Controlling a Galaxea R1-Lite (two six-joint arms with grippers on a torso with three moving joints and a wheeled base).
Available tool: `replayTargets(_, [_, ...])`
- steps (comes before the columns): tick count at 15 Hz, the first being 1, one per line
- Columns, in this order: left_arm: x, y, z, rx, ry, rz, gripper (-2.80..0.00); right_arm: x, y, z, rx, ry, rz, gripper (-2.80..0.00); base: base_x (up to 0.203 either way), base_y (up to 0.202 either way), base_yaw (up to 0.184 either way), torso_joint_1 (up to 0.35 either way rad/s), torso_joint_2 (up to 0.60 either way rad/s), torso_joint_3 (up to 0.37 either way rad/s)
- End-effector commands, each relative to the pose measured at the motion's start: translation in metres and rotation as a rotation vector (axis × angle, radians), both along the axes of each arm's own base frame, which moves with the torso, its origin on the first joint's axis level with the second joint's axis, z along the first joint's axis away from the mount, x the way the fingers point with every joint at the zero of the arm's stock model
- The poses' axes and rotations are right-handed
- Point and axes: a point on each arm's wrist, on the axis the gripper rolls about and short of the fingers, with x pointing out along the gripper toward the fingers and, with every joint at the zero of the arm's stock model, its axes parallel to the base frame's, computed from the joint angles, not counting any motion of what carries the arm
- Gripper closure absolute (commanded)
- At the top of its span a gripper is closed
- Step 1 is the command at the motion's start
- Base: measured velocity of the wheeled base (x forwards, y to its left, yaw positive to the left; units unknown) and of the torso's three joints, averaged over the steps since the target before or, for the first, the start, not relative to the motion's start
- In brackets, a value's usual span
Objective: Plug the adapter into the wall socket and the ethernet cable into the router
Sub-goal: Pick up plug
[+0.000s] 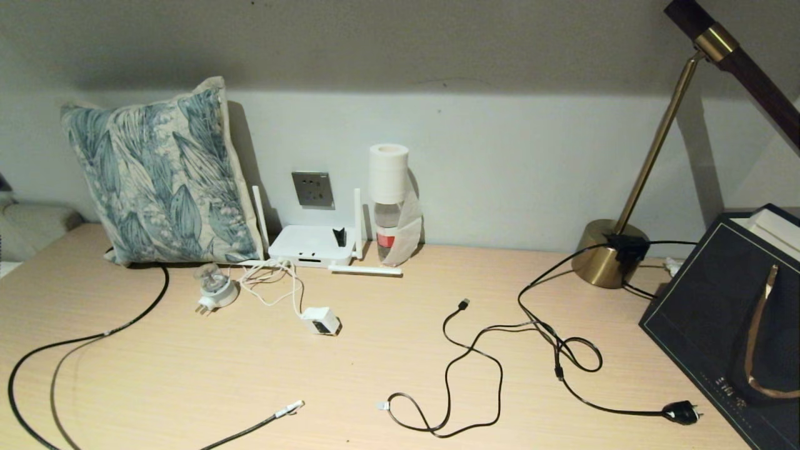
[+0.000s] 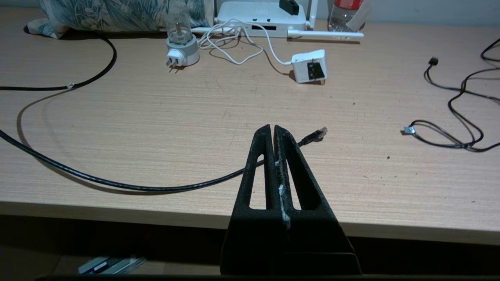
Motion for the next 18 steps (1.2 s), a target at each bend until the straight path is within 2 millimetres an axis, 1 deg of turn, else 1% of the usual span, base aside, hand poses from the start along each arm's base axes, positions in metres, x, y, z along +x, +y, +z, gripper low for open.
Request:
replayTargets(1, [0.0,0.0,-0.001,0.011,0.007,-0.002,0.0,0.003,0.0,-0.01,0.0,0.036,0.0,0.0,0.0,0.0,0.0,0.0,0.0,0.0])
replayTargets(3, [0.0,0.0,0.0,0.03,0.002,-0.011,0.0,0.003,0.0,-0.01,0.0,0.036,0.0,0.0,0.0,0.0,0.0,0.0,0.0,0.0])
replayTargets(4, [-0.002,-0.001,0.006,0.053,-0.02,-0.028,0.0,0.003,0.0,-0.01,0.0,0.036,0.0,0.0,0.0,0.0,0.0,0.0,0.0,0.0])
replayTargets(6, [-0.005,-0.002,0.035,0.067,-0.06,-0.081,0.0,0.003,0.0,-0.01,0.0,0.036,0.0,0.0,0.0,0.0,0.0,0.0,0.0,0.0])
replayTargets(8, [0.009,-0.003,0.071,0.07,0.008,-0.148,0.0,0.003,0.0,-0.01,0.0,0.036,0.0,0.0,0.0,0.0,0.0,0.0,0.0,0.0])
replayTargets(9, [0.025,-0.004,0.091,0.069,0.062,-0.198,0.0,0.003,0.0,-0.01,0.0,0.036,0.0,0.0,0.0,0.0,0.0,0.0,0.0,0.0])
replayTargets(10, [0.045,-0.006,0.111,0.07,0.122,-0.25,0.0,0.003,0.0,-0.01,0.0,0.036,0.0,0.0,0.0,0.0,0.0,0.0,0.0,0.0])
replayTargets(11, [0.066,-0.009,0.126,0.072,0.176,-0.296,0.0,0.003,0.0,-0.01,0.0,0.036,0.0,0.0,0.0,0.0,0.0,0.0,0.0,0.0])
replayTargets(12, [0.094,-0.014,0.139,0.076,0.239,-0.345,0.0,0.003,0.0,-0.01,0.0,0.036,0.0,0.0,0.0,0.0,0.0,0.0,0.0,0.0])
replayTargets(13, [0.123,-0.02,0.147,0.086,0.297,-0.386,0.0,0.003,0.0,-0.01,0.0,0.036,0.0,0.0,0.0,0.0,0.0,0.0,0.0,0.0])
replayTargets(15, [0.183,-0.028,0.151,0.145,0.396,-0.458,0.0,0.003,0.0,-0.01,0.0,0.036,0.0,0.0,0.0,0.0,0.0,0.0,0.0,0.0])
replayTargets(16, [0.214,-0.027,0.148,0.205,0.429,-0.486,0.0,0.003,0.0,-0.01,0.0,0.036,0.0,0.0,0.0,0.0,0.0,0.0,0.0,0.0])
replayTargets(18, [0.274,-0.014,0.136,0.393,0.44,-0.566,0.0,0.003,0.0,-0.01,0.0,0.036,0.0,0.0,0.0,0.0,0.0,0.0,0.0,0.0])
